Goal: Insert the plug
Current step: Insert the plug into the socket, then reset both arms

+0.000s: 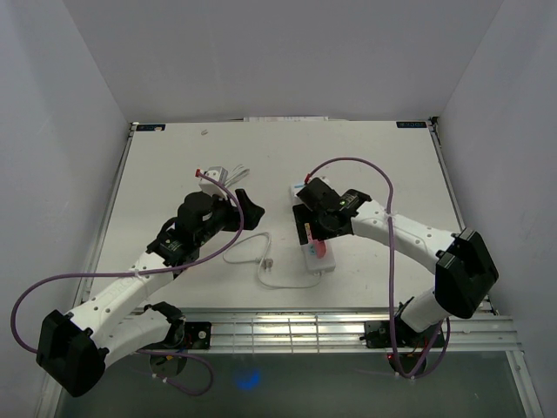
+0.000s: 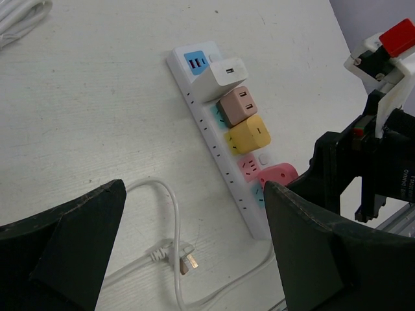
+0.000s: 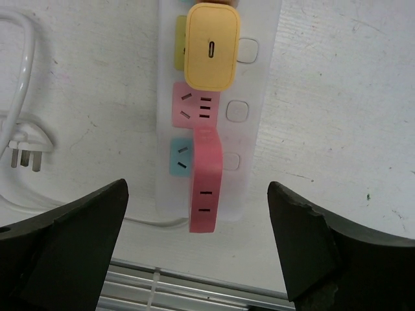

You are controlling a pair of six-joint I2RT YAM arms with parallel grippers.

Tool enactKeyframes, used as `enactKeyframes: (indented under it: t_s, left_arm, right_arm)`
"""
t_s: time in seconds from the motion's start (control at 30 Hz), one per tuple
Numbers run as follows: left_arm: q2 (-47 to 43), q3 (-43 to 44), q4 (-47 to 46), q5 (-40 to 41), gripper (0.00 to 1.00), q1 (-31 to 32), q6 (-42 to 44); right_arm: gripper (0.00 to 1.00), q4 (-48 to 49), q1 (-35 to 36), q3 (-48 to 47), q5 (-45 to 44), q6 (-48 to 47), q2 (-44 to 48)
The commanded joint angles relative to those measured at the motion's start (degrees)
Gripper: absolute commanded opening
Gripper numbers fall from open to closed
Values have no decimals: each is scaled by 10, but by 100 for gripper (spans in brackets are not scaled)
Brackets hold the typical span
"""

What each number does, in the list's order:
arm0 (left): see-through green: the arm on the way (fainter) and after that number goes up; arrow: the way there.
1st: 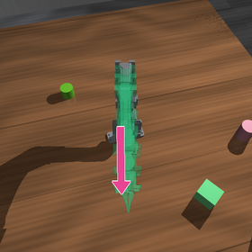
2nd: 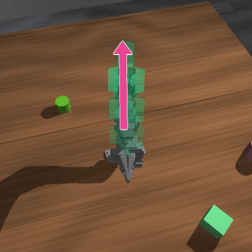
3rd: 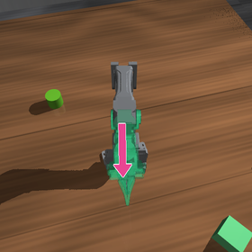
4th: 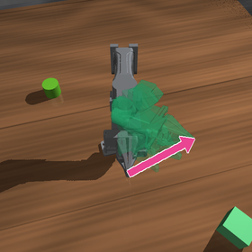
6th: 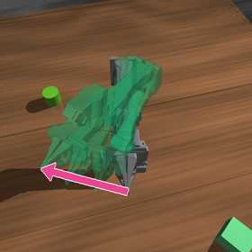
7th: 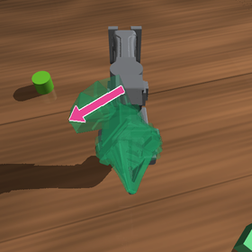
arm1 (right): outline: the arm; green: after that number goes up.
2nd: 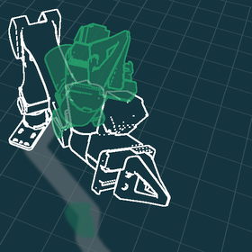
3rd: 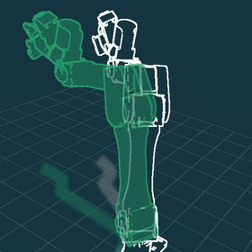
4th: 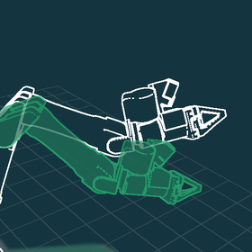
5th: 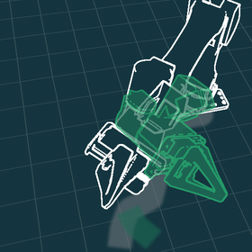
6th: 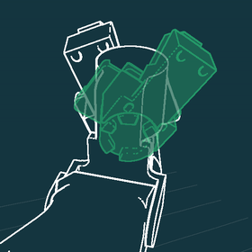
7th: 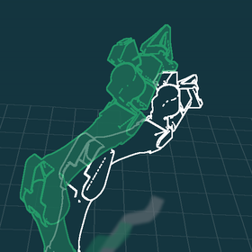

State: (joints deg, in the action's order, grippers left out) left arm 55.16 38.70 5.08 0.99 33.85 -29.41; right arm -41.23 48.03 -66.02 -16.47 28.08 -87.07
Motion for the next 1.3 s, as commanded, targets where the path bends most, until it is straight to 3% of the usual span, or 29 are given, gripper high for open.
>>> enactKeyframes:
  t_s: [0.0, 0.07, 0.13, 0.3, 0.7, 0.9, 1.03, 1.27]
  left_arm:
    - [-15, 1, 6, 5, 98, -2, 3]
    - [-15, 1, 8, 6, 98, -2, 2]
    - [-15, 1, 14, 13, 98, -2, 1]
    - [-40, 4, 43, 50, 98, -2, -6]
    - [-104, 95, 211, 207, 98, -3, -15]
    - [-184, 27, 227, 251, 98, -3, -37]
    - [-258, 1, 230, 255, 98, -3, -26]
    - [-291, 22, 257, 191, 98, -3, 40]
  right_arm:
    - [94, 23, 0, -3, -1, -13, 46]
    - [99, 43, 0, 9, 1, -24, 64]
    - [90, 72, -1, 27, -4, -35, 95]
    - [89, 142, -4, 75, -47, -75, 181]
    - [89, 270, -7, 178, -182, -147, 336]
    - [89, 323, -6, 253, -200, -165, 414]
    - [89, 352, -6, 304, -207, -165, 497]
    - [89, 362, -6, 350, -225, -161, 579]
